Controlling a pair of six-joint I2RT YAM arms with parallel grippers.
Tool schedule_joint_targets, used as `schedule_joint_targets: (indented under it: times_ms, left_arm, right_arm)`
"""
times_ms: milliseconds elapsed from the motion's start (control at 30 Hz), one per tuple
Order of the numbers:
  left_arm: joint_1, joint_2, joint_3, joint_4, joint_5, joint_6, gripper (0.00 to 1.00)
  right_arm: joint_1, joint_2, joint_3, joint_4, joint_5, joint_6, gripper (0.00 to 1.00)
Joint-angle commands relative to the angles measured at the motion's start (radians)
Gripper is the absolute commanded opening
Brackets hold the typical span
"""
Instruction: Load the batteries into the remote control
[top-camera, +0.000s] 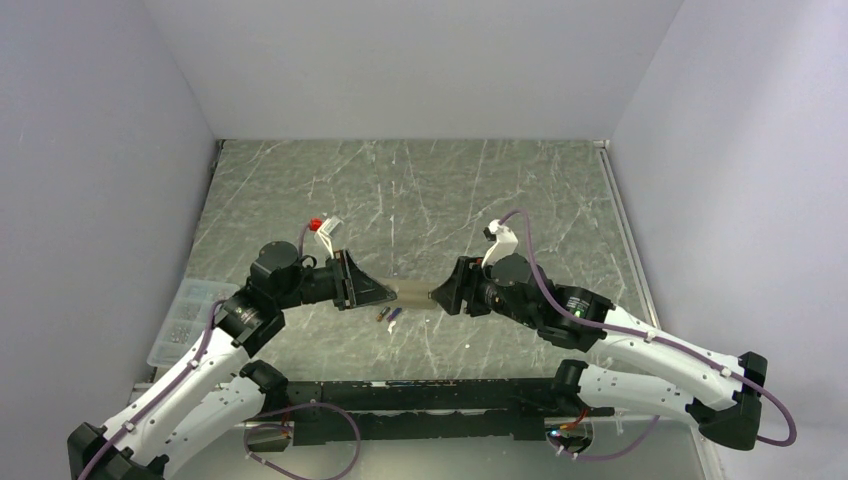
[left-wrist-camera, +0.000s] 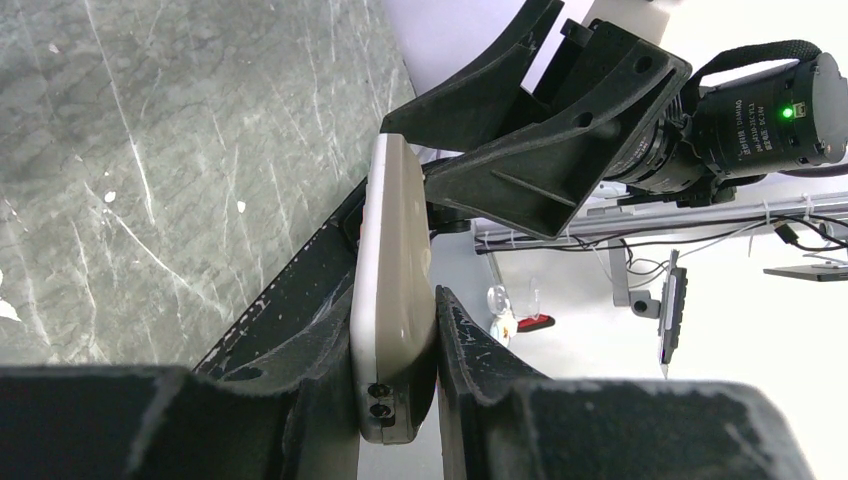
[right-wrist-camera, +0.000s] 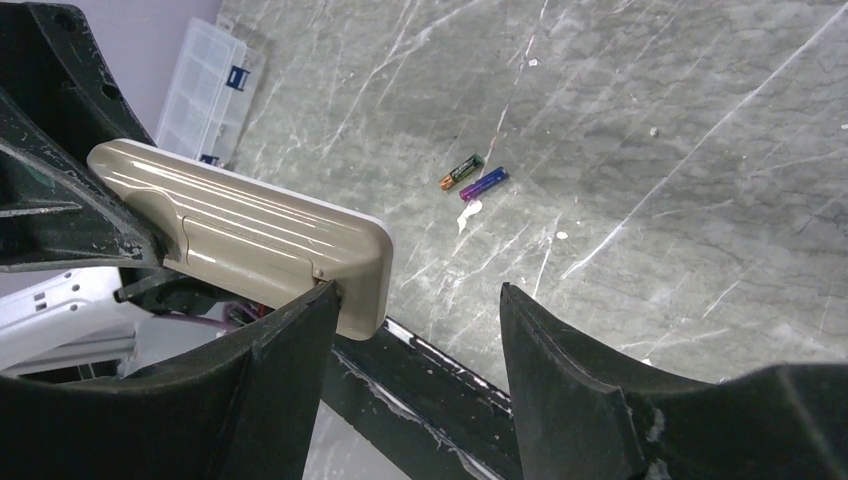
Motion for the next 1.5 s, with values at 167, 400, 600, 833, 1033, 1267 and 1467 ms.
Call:
schedule_joint_targets:
  times_ms: [167, 400, 600, 833, 1033, 1267, 1467]
  left_arm:
    - [-0.011, -0.005, 0.058, 0.059, 0.052, 0.012, 0.0]
    - [-0.011, 0.008, 0.062, 0.047, 0.055, 0.021, 0.0]
    - [-0.011, 0.017, 0.066, 0.031, 0.054, 0.038, 0.0]
    - [-0.011, 0.024, 0.071, 0.013, 0.049, 0.055, 0.0]
    - [-0.011, 0.024, 0.078, -0.014, 0.039, 0.074, 0.0]
    - [-0.011, 0.033, 0.091, -0.038, 0.03, 0.095, 0.0]
    - [-0.011, 0.037, 0.097, -0.033, 0.03, 0.091, 0.0]
  right_arm:
    - [0.014, -0.006, 0.004, 0.115, -0.072, 0.015, 0.64]
    - [0.015, -0.003, 0.012, 0.12, -0.072, 0.011, 0.64]
    - [0.015, 0.005, 0.025, 0.122, -0.075, 0.007, 0.64]
    - [0.015, 0.017, 0.041, 0.114, -0.073, 0.0, 0.64]
    - [0.014, 0.016, 0.056, 0.074, -0.046, -0.009, 0.64]
    - [0.014, -0.008, 0.069, 0.005, 0.001, -0.018, 0.64]
    - [0.015, -0.016, 0.068, -0.049, 0.021, -0.012, 0.64]
